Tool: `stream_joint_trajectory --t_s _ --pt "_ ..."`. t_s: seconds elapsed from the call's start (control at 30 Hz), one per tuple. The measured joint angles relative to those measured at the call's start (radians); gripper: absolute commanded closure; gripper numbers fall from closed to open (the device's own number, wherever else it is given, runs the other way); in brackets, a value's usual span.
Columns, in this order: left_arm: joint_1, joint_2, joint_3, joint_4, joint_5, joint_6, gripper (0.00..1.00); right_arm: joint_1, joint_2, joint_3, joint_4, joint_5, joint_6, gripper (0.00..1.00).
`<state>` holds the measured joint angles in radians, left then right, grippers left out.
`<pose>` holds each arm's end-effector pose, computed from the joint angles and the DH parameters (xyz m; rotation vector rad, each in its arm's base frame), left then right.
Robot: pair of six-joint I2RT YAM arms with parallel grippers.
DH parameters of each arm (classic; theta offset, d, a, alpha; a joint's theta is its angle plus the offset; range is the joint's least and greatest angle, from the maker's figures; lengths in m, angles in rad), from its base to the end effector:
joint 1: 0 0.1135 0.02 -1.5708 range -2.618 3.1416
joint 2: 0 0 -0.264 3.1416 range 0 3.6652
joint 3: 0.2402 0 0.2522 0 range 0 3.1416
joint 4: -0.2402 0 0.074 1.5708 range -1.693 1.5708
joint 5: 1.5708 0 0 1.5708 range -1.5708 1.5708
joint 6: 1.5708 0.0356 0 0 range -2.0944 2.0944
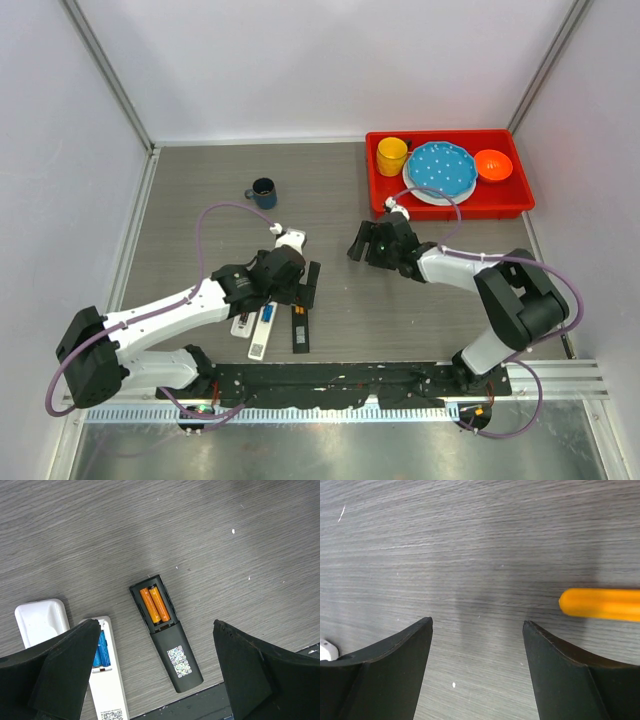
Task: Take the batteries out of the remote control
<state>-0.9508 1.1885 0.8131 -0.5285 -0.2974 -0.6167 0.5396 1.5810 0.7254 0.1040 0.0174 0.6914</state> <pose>0.1469 -0.1878 0.2396 0.2816 2.4335 -0.3387 0.2652 0.1581 0.1571 0.1910 2.3917 0.5844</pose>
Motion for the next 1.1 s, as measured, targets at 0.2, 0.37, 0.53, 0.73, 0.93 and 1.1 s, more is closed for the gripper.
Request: stream_joint_trajectory --t_s 0.2,0.37,0.53,0.73,0.93,1.1 --pt "0.000 0.002 -0.009 0.003 0.002 0.000 0.00 -0.005 -0.111 -0.006 -0.049 0.046 -0.105 0.17" --pt "0.000 0.026 -0.016 0.014 0.010 0.000 0.00 -0.068 -0.153 0.006 -0.068 0.090 -0.163 0.17" --pt "-0.008 0.059 -0.018 0.022 0.014 0.000 0.00 -0.152 -0.073 0.068 -0.117 0.104 -0.178 0.19" --pt "-0.026 0.071 -0.026 0.044 0.026 -0.002 0.00 -0.221 0.036 0.145 -0.151 0.109 -0.192 0.19" --pt "-0.034 0.092 -0.036 0.061 0.030 -0.002 0.00 -0.230 0.064 0.171 -0.189 0.123 -0.209 0.20" --pt "-0.037 0.110 -0.043 0.068 0.037 -0.005 0.00 -0.234 0.114 0.204 -0.259 0.115 -0.232 0.20"
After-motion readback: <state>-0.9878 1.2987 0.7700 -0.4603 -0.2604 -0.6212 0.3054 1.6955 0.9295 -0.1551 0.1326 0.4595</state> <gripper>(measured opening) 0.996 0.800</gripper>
